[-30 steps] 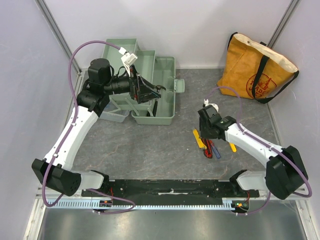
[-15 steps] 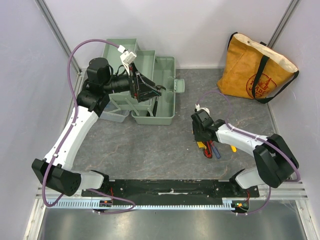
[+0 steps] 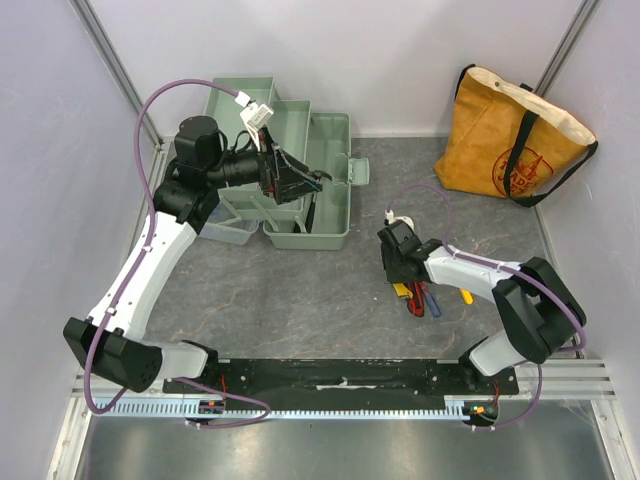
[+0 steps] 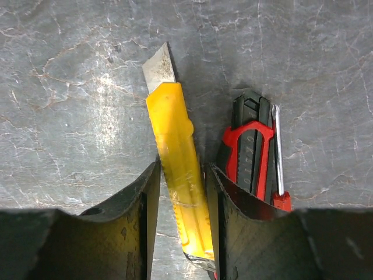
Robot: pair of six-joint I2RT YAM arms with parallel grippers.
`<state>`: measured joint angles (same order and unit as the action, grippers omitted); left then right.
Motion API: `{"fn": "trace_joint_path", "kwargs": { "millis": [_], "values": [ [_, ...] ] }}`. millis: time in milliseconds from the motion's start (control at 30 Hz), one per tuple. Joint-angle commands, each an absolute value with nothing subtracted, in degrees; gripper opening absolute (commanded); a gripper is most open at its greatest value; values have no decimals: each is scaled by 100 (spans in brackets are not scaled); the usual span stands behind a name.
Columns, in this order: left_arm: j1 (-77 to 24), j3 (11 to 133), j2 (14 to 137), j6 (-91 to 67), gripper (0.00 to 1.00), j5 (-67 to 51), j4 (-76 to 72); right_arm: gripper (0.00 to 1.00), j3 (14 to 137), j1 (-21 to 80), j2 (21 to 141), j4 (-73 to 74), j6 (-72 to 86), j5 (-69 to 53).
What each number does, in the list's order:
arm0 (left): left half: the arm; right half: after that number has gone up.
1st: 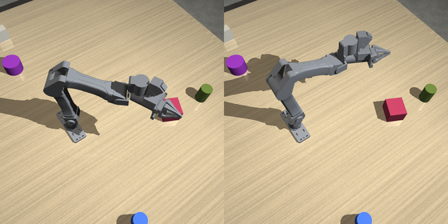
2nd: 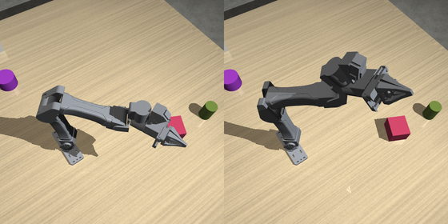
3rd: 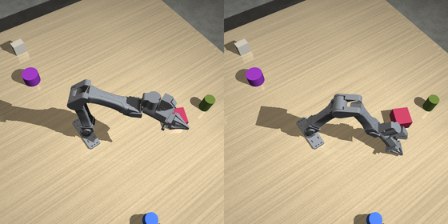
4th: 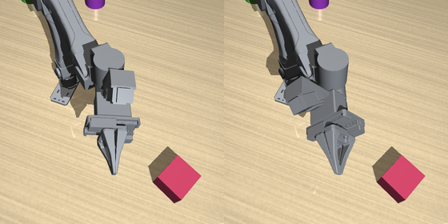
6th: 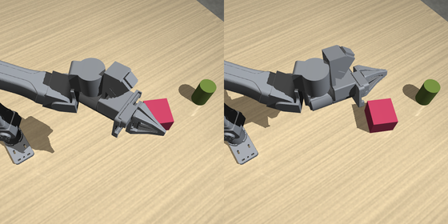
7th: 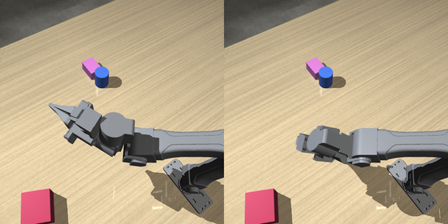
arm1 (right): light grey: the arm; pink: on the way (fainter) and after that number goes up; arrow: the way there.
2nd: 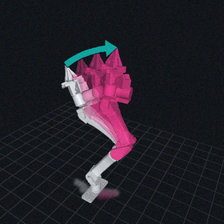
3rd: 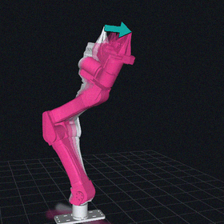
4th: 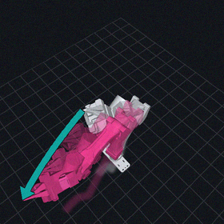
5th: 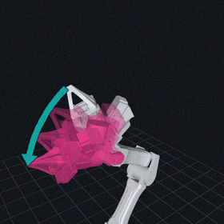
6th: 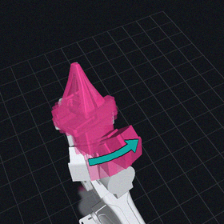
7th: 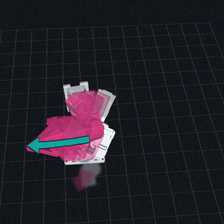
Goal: Pack the tool kit
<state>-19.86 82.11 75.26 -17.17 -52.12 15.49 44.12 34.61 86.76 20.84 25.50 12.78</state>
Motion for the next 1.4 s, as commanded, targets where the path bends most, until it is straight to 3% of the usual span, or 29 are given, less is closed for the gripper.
{"fn": "trace_joint_path", "kwargs": {
  "millis": [0,167,233,767,1067,1367],
  "values": [
    [-2013,8420,7383,-1407,93,-5054,1757,41,4298,3480,8859,1951,2373,1301],
    [-2013,8508,7374,-1301,93,-4896,1907,9,4368,3489,8798,1951,2461,1301],
    [-2013,8586,7348,-1327,92,-4703,2003,0,4473,3489,8719,1978,2479,1318],
    [-2004,8517,6847,-1213,90,-2964,2241,0,7003,3489,7857,2277,2320,1662],
    [-1986,8578,6557,-1635,89,-529,2715,0,8795,3481,9411,959,3470,493],
    [-1951,8490,6047,-1705,90,-255,2926,0,10430,3779,11248,324,3885,70]
  ]
}}
